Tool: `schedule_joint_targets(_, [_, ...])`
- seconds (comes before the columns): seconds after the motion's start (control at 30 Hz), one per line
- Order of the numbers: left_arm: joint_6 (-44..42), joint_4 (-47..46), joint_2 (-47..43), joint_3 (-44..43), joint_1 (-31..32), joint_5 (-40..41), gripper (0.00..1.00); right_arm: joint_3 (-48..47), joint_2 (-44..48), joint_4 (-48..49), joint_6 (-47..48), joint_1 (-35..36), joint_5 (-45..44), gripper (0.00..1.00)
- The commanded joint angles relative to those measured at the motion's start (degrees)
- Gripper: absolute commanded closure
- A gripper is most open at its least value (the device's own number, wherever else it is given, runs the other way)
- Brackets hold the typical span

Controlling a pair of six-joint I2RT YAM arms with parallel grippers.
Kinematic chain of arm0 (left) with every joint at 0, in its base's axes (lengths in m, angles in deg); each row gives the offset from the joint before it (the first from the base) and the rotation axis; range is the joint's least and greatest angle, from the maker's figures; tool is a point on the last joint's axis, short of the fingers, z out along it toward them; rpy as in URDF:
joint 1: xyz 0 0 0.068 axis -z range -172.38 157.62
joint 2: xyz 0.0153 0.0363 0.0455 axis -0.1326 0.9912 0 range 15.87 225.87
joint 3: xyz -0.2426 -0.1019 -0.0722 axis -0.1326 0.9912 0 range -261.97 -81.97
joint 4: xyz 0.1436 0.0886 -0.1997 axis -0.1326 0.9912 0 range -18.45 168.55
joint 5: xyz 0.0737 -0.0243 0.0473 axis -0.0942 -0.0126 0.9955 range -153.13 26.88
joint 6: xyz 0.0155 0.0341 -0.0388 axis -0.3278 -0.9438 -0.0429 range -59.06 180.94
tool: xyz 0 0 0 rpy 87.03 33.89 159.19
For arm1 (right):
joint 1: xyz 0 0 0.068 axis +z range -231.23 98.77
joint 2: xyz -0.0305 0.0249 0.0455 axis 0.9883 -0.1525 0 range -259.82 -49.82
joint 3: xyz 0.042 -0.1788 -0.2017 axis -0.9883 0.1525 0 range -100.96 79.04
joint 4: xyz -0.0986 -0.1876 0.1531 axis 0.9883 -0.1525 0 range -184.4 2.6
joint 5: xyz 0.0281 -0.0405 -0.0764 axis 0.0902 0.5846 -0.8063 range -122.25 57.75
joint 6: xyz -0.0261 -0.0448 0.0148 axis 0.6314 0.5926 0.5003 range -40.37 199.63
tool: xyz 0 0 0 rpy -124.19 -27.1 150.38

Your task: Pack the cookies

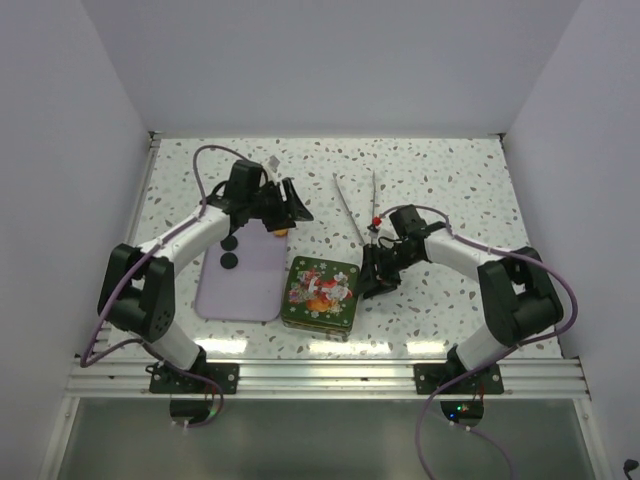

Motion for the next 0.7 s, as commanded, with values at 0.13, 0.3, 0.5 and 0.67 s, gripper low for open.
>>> schedule_joint_targets(0.13, [-3.5, 4.9, -9.7, -3.2, -0.4, 4.1, 0.41, -0.3, 3.0, -2.1, 1.3, 0.7, -1.1, 0.49])
schedule_joint_targets(0.3, [-5.1, 6.3, -14.2, -2.1, -0.4, 0.7, 0.65, -1.5, 3.1, -3.4, 1.6, 0.7, -1.4, 0.47])
schedule_joint_targets(0.5, [-6.4, 7.0, -21.0, 6.8, -0.2, -3.3, 1.0, -3.7, 5.4, -5.9, 1.7, 0.7, -1.4, 0.46])
schedule_joint_targets(0.67, [-6.2, 5.1, -26.5, 15.7, 0.7, -6.4, 1.0, -7.8, 9.4, -10.0, 1.3, 0.8, 0.0, 0.46])
